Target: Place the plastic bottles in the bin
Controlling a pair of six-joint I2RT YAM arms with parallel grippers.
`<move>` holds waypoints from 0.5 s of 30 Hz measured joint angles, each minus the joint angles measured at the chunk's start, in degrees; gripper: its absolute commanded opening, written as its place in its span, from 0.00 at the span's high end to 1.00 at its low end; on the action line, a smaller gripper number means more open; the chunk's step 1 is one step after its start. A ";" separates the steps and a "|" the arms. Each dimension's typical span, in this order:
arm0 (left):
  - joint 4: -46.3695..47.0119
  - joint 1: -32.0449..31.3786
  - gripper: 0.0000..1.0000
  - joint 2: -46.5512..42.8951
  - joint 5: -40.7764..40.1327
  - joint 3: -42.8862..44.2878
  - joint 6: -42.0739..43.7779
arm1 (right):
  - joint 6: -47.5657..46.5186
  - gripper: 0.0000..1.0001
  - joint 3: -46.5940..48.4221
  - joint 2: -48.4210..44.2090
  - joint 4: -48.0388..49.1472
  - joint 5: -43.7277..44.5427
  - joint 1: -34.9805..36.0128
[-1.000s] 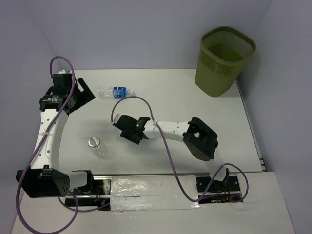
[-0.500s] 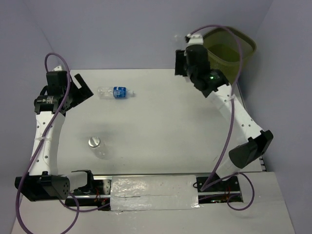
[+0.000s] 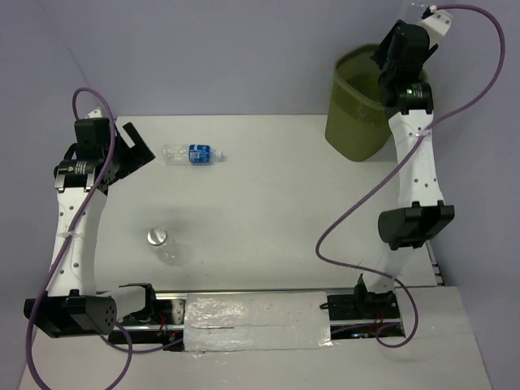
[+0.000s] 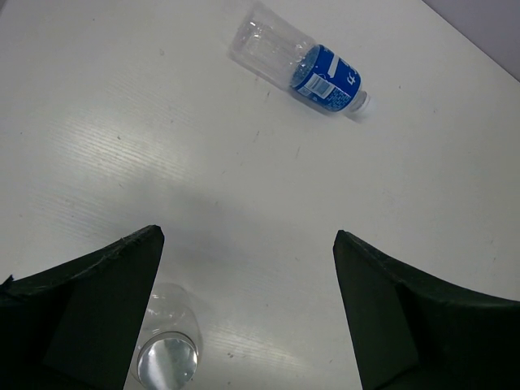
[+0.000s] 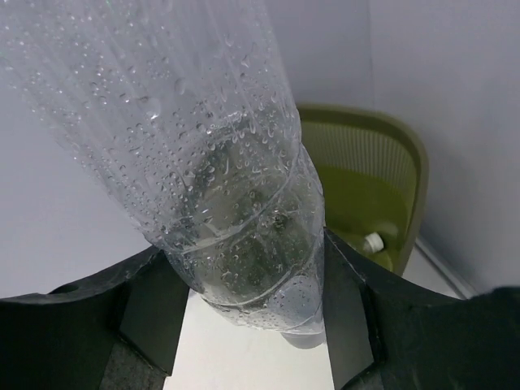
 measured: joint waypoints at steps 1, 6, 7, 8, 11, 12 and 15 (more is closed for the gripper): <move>0.00 0.00 0.01 0.02 0.09 0.00 0.00 | 0.15 0.33 2.21 2.05 0.04 0.52 -0.59; -0.04 0.00 0.01 0.00 0.35 0.00 0.02 | 0.22 0.17 8.28 9.84 0.66 3.04 -2.43; -0.07 0.00 0.01 0.00 0.35 0.00 0.02 | 0.26 0.12 8.28 10.80 0.76 3.13 -2.82; -0.09 0.00 0.01 -0.02 0.37 0.00 0.02 | 0.33 0.06 8.28 11.69 0.79 3.08 -3.02; -0.13 0.00 0.01 -0.09 0.59 0.00 0.02 | 0.31 0.00 8.28 13.46 0.57 2.56 -3.69; -0.13 0.00 0.01 -0.13 0.74 0.00 0.02 | 0.31 0.00 8.28 13.66 0.31 2.01 -3.82; -0.13 0.00 0.00 -0.28 1.03 0.00 0.02 | 0.37 0.00 8.59 13.40 0.22 0.72 -3.87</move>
